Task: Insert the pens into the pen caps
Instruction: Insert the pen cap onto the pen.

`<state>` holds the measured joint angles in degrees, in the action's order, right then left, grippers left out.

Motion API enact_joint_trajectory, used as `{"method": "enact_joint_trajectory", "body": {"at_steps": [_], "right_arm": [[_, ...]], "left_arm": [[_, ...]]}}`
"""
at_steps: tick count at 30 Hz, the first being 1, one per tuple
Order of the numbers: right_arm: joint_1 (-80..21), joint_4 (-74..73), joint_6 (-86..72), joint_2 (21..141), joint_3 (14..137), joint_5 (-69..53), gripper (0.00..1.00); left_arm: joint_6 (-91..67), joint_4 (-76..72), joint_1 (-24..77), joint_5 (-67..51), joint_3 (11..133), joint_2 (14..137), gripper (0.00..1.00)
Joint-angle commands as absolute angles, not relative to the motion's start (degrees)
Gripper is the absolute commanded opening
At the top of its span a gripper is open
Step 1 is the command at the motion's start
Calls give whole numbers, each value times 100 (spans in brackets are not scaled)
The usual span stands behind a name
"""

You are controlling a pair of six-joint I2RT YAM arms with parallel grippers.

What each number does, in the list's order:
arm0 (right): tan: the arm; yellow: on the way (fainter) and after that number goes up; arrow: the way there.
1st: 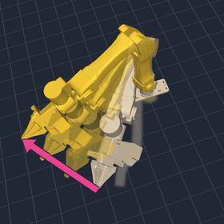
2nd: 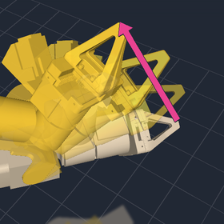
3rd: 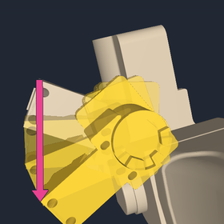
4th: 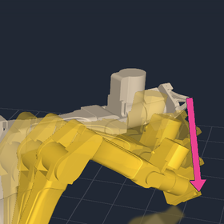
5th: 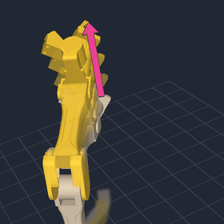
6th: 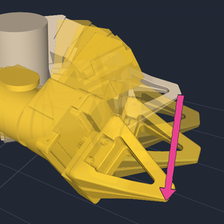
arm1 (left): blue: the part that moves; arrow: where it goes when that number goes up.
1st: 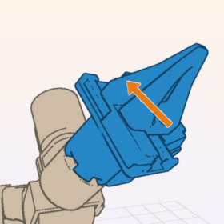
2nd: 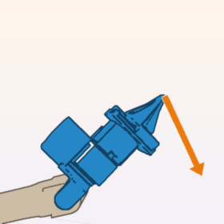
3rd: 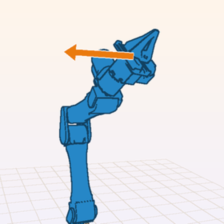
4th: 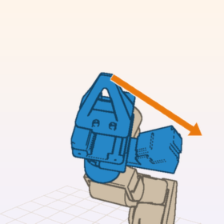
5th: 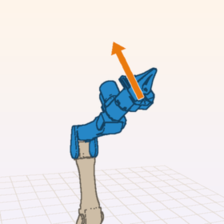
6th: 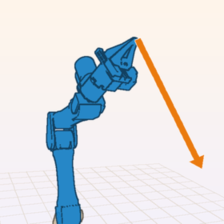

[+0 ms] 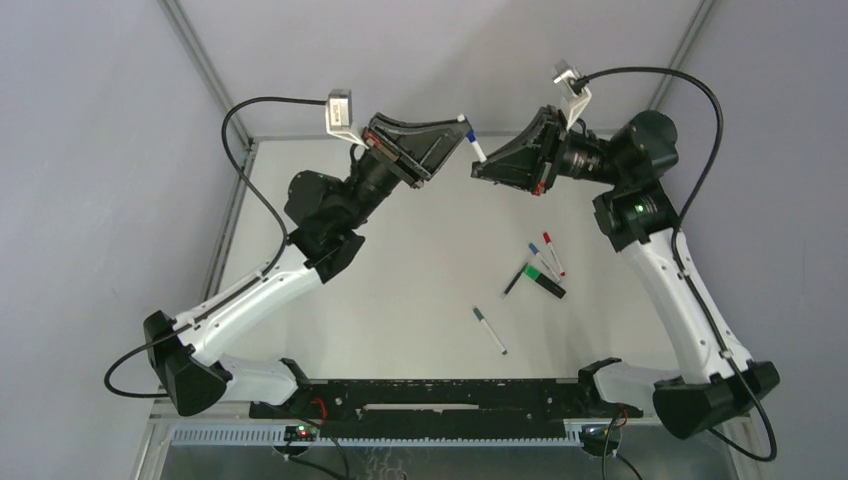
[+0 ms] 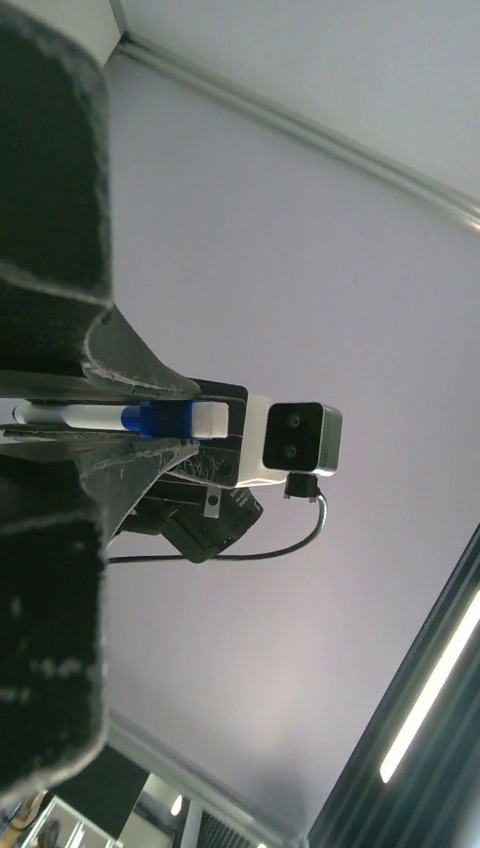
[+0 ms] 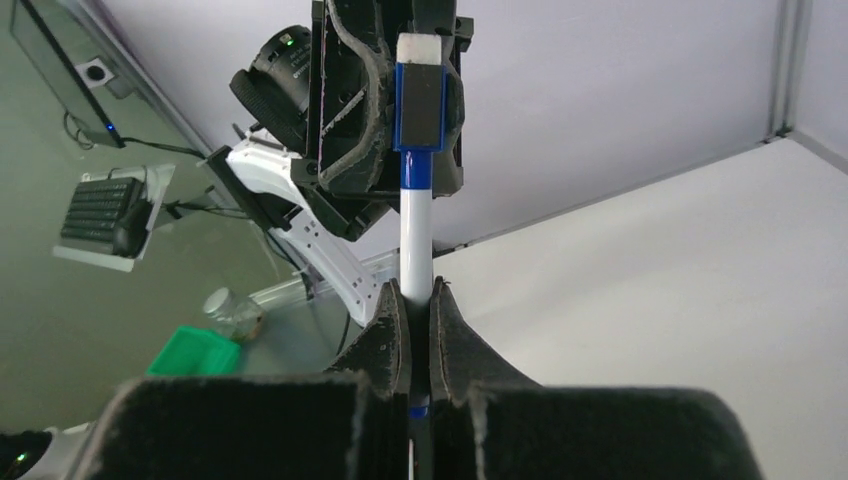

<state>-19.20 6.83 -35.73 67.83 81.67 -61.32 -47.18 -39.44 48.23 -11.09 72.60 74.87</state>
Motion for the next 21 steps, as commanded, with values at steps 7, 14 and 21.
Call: {"method": "enact_joint_trajectory", "body": {"at_steps": [7,14,21], "right_arm": [[-2277,122,-1892,7202,9391,-5128,0],[-1906,-742,-989,6362,7909,-6015,0],[-1156,-1903,-95,5712,6966,-6118,0]], "left_arm": [[-4620,-1889,5363,-2585,7154,7969,0],[-5080,-2778,5003,-1647,6414,6943,39],[-4028,-1322,4940,-568,6061,5976,76]]}}
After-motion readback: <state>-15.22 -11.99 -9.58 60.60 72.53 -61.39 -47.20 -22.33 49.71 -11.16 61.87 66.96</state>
